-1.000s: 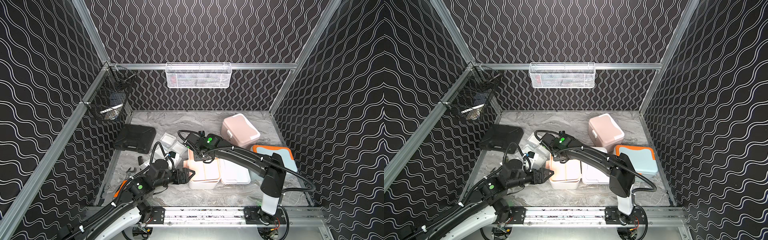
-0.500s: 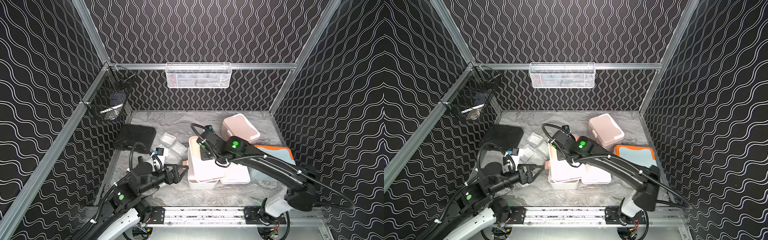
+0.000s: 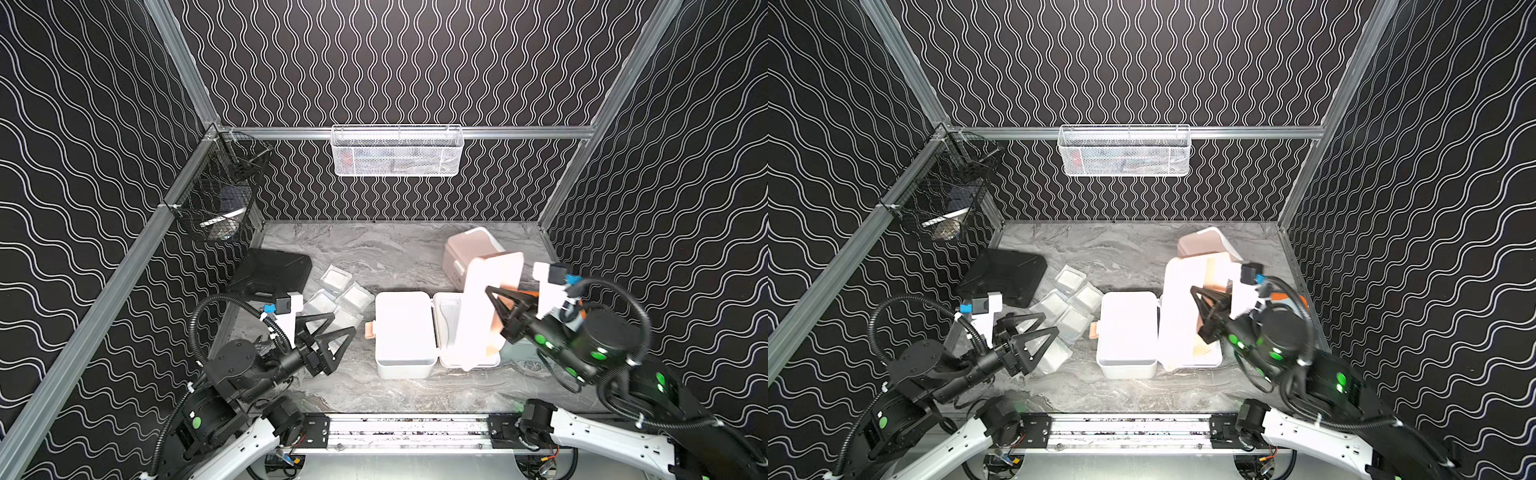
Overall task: Open first aid kits and take out gauze
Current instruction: Pick up the compartment layer from the first aid kit, then place the compartment layer in the first aid kit.
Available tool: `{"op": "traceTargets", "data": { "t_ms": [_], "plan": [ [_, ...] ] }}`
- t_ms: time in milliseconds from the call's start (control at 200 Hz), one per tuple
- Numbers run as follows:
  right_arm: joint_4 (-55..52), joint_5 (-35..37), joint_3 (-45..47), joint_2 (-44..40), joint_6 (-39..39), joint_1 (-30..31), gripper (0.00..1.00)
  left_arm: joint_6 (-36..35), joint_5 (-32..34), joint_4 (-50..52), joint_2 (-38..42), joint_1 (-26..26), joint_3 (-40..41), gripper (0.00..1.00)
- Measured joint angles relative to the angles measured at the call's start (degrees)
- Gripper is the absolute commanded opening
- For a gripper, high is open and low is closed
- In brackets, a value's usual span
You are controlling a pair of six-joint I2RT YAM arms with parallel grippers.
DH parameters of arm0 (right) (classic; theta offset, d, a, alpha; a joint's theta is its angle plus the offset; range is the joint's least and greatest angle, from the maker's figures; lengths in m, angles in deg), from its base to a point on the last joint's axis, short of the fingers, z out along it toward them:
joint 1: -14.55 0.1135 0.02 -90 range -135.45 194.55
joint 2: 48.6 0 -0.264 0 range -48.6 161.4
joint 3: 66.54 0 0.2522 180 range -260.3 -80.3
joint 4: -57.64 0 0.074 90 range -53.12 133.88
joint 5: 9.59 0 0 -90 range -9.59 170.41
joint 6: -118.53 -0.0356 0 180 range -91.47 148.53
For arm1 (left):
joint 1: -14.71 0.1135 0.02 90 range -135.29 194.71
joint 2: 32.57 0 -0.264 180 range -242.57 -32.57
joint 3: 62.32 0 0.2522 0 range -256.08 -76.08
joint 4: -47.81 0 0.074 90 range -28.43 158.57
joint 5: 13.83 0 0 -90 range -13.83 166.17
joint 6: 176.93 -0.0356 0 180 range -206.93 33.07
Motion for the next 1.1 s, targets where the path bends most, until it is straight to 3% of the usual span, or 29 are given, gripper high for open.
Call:
{"op": "traceTargets", "data": {
  "t_ms": [180, 425, 561, 716, 916, 1096],
  "plan": [
    [3.41, -0.92, 4.00, -8.79, 0.81, 0.00, 0.00, -0.46, -3.06, -2.32, -2.27, 0.00, 0.44, 0.99],
    [4.70, -4.22, 3.91, -7.28, 0.83, 0.00, 0.00, 0.26, -5.88, -5.42, -8.74, 0.00, 1.77, 0.99],
    [5.07, -9.53, 2.19, 1.42, 0.79, 0.00, 0.00, 0.70, -3.80, -4.26, -14.53, 0.00, 1.53, 0.99],
    [5.07, -15.89, -0.63, 13.49, -0.98, 0.00, 0.00, 1.92, -3.15, -4.15, -13.86, 0.04, 2.93, 0.99],
    [-0.13, -15.76, -10.69, 31.63, -5.33, 0.00, 0.00, 2.16, 5.49, 1.36, -5.11, 0.13, 2.34, 0.99],
    [-9.44, -12.68, -20.68, 48.24, -11.06, -0.02, 0.00, 2.16, 8.74, 4.00, 4.39, 0.13, 4.57, 0.99]
  ]
}}
